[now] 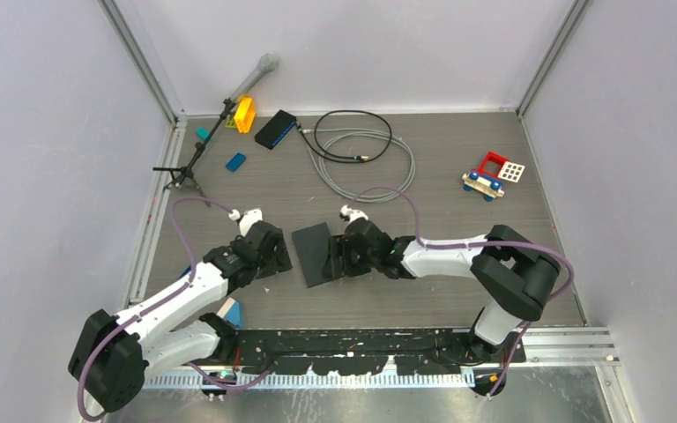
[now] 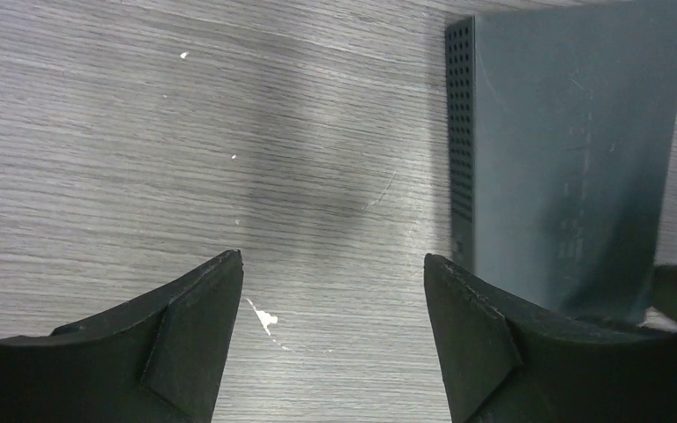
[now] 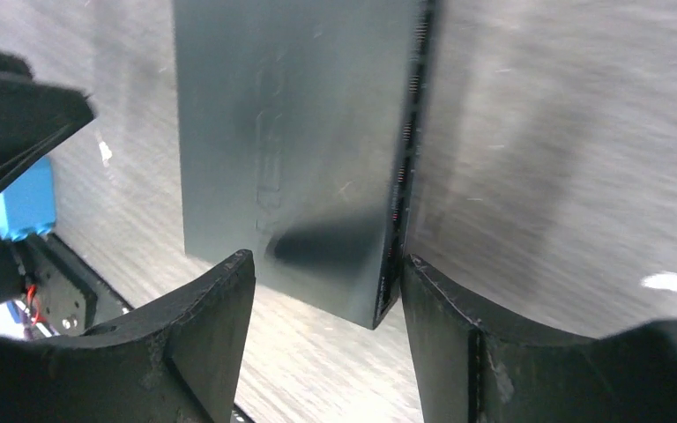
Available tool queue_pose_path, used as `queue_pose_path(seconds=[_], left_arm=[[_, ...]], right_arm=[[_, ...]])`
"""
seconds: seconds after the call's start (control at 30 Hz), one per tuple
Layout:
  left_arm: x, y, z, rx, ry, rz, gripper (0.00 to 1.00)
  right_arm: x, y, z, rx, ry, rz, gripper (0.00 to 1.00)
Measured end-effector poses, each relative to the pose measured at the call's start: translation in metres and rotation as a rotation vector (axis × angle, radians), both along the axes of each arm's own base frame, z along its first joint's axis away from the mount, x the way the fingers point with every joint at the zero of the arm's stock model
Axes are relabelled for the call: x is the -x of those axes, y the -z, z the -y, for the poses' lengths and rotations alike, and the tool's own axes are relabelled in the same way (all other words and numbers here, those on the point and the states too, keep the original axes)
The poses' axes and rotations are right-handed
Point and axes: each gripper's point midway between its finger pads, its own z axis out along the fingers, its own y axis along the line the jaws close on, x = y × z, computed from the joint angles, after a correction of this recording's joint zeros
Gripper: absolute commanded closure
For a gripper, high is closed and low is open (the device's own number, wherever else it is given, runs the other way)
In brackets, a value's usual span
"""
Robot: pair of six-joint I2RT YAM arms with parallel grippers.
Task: Insert the plug into the switch port
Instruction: Move the switch port to the center of the board.
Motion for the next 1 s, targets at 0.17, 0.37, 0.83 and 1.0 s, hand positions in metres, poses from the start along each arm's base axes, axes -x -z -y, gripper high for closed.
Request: queue_pose_path(seconds=[0.17, 0.37, 0.83, 1.0], left_arm=[[-0.003, 0.005, 0.002, -0.024, 0.003, -0.031, 0.18], [-0.002, 0.01, -0.001, -0.056, 0.007, -0.056, 0.0], [-0.006, -0.02, -0.006, -0.063, 0.01, 0.009, 0.0], [-0.006, -0.042, -0.012, -0.071, 0.017, 0.055, 0.0]], right_arm=[[0.021, -0.001, -0.028, -0.022, -0.06, 0.003, 0.35], [0.016, -0.005, -0.016, 0.024, -0.025, 0.047, 0.35], [-0.006, -0.02, 0.009, 0.058, 0.081, 0.128, 0.39], [0.001, 0.002, -0.012, 0.013, 0.088, 0.058, 0.4]])
